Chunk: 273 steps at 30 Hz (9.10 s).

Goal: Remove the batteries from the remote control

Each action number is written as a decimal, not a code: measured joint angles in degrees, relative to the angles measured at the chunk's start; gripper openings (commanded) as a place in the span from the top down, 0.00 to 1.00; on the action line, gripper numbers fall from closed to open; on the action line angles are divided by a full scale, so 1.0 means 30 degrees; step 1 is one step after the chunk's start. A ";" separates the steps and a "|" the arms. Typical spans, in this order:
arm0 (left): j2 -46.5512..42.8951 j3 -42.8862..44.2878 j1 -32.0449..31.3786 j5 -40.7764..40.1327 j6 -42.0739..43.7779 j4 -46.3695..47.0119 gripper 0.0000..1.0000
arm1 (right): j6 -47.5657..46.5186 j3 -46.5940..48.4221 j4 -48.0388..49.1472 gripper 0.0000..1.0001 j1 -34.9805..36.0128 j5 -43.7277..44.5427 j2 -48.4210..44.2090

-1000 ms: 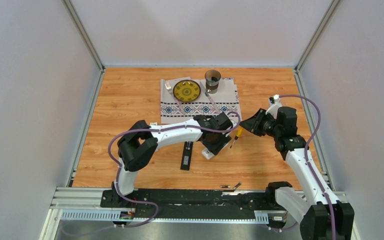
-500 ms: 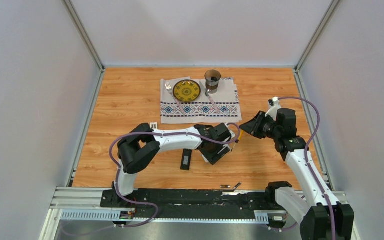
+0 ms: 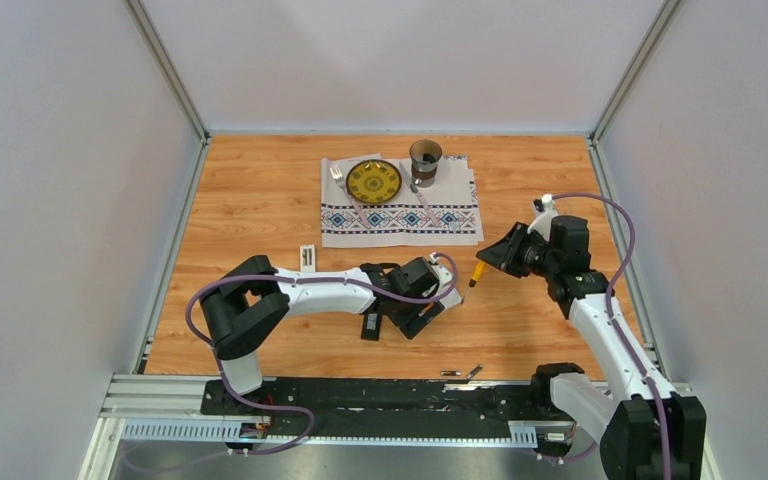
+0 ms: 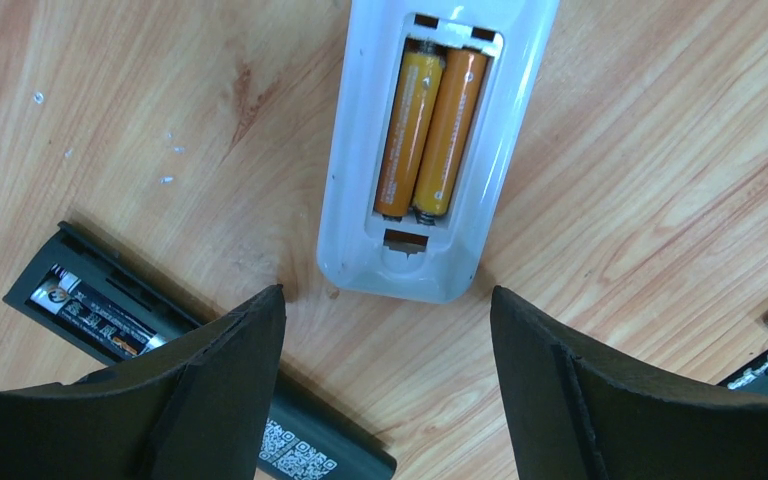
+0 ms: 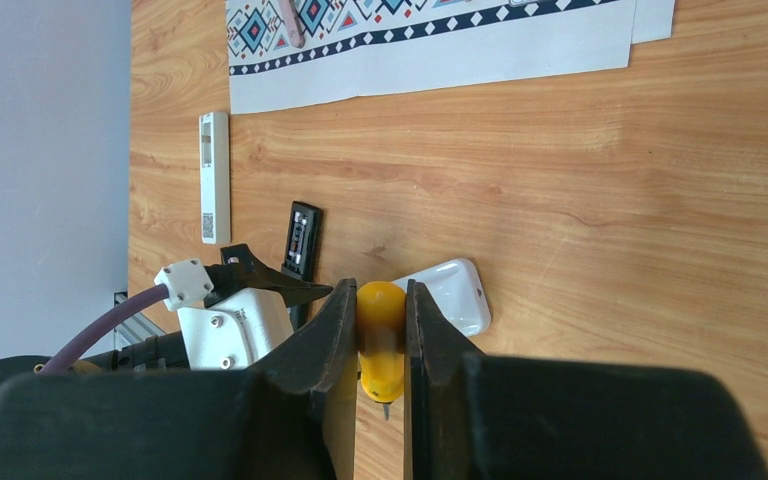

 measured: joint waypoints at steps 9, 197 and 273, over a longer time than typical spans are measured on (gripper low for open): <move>0.0168 -0.0189 0.0000 0.0335 0.0379 0.1865 0.33 | 0.0007 0.0000 0.0240 1.00 0.0117 -0.0015 0.0525; -1.5365 -0.4925 0.4065 0.6025 -0.1865 0.7191 1.00 | 0.1974 0.7512 0.4437 0.00 1.0455 0.0743 -0.0386; -1.2815 -0.5333 0.1814 0.1508 0.0386 0.1843 0.22 | -0.3905 0.3956 0.1231 1.00 1.1191 1.1293 -0.0576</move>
